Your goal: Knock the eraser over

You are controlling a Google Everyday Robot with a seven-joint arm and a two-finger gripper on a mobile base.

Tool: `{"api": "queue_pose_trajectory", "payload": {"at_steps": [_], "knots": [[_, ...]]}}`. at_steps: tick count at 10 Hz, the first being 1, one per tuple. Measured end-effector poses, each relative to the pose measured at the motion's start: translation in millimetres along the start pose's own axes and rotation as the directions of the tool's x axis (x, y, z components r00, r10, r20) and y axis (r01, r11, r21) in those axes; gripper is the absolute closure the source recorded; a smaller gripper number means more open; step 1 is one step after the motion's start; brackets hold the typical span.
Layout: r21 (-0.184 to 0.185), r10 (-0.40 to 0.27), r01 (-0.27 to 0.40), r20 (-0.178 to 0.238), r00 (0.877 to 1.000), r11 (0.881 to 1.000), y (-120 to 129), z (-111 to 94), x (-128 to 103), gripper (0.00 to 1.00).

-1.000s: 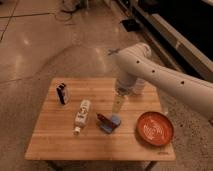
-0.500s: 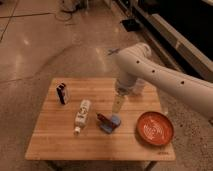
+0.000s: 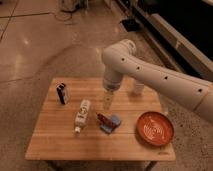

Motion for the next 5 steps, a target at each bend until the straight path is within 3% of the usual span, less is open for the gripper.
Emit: {"api": "queue_pose_trajectory", "payload": {"at_steps": [5], "knots": [[-0.008,-0.202,0.202,0.003,0.979,0.979,-34.5,35.7,-109.0,0.2]]}}
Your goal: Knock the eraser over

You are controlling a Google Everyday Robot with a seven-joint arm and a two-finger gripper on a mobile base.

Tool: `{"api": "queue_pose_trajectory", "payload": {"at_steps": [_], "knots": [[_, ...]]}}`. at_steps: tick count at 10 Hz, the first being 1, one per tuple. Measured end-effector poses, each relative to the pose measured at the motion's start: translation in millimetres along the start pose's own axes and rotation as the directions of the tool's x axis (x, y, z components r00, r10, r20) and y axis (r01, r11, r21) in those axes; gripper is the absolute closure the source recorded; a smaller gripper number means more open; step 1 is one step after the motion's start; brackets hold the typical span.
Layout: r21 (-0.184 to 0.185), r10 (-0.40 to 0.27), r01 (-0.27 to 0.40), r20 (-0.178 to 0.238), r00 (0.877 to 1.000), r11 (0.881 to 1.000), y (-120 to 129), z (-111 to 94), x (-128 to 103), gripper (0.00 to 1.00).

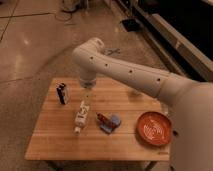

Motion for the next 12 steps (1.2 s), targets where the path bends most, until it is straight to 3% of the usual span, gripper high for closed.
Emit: {"api": "queue_pose_trajectory", "payload": {"at_steps": [5,12], "knots": [[-0.018,-0.131,0.131,-0.004,0.991,0.991,-30.7,26.6,-84.5,0.2],[-0.012,-0.242,0.243,0.011,0.97,0.97,-55.4,59.1,-176.5,0.2]]}}
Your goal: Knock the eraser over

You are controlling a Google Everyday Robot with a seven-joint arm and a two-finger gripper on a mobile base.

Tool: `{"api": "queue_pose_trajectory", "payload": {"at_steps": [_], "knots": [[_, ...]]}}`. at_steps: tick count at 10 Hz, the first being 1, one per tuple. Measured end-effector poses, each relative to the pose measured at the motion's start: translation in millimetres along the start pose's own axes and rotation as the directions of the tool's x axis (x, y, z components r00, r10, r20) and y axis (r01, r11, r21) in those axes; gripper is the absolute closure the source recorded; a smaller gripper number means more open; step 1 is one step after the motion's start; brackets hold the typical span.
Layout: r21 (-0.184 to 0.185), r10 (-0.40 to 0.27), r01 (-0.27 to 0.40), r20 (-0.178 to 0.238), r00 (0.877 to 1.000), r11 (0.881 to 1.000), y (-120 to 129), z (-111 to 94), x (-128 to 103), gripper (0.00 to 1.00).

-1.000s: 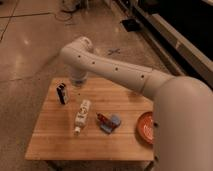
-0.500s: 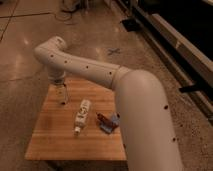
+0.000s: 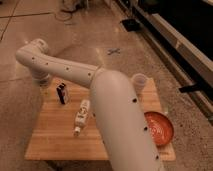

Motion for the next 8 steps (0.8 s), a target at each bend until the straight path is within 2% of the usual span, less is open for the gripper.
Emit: {"api": "queue_pose_trajectory", "payload": {"at_steps": [1,2,4,6,8], "knots": [[-0.001,-0.017,0.017,0.001,1.0,1.0,-6.5,6.8,-14.9,0.2],[-0.009,-0.003,0.003,-0.003,1.0,1.0,-10.7,14.9,-11.6,0.2],[-0.037,0.094,-0.096,-0.056,0.994,0.995,-12.5,35.5,48.9,0.2],[-0.062,0.194,-0.2,-0.081,0.978,0.978,-11.6,52.3,101.3,0.2],[-0.077,0.246,-0.253,-0.084,0.966,0.964,-10.8,60.8,126.4,0.2]]}}
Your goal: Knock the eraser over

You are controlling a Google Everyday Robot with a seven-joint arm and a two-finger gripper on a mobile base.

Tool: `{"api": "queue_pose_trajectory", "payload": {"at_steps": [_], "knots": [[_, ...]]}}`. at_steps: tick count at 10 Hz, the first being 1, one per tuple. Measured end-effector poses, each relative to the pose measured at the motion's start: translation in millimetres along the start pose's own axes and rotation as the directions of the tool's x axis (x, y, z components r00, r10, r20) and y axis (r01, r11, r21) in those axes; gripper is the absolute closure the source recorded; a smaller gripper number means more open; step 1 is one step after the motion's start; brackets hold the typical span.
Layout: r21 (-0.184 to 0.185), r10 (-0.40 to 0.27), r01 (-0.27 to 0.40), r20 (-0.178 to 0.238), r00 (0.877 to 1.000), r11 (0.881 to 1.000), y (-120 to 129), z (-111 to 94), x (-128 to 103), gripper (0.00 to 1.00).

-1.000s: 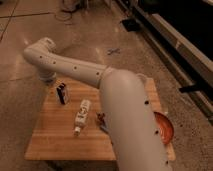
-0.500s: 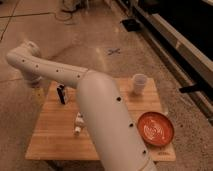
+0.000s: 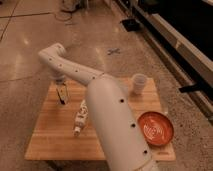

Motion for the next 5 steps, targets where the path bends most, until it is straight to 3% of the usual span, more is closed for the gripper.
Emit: {"api": "queue_pose_trajectory", "payload": {"at_steps": [1,5], "knots": [[-0.019,0.026,-0.026,0.001,1.0,0.999,-0.2,5.5,16.9,0.2],[-0.038,0.011,-0.01,0.031,0.999,0.999,8.6,-0.2,37.9,0.2]]}}
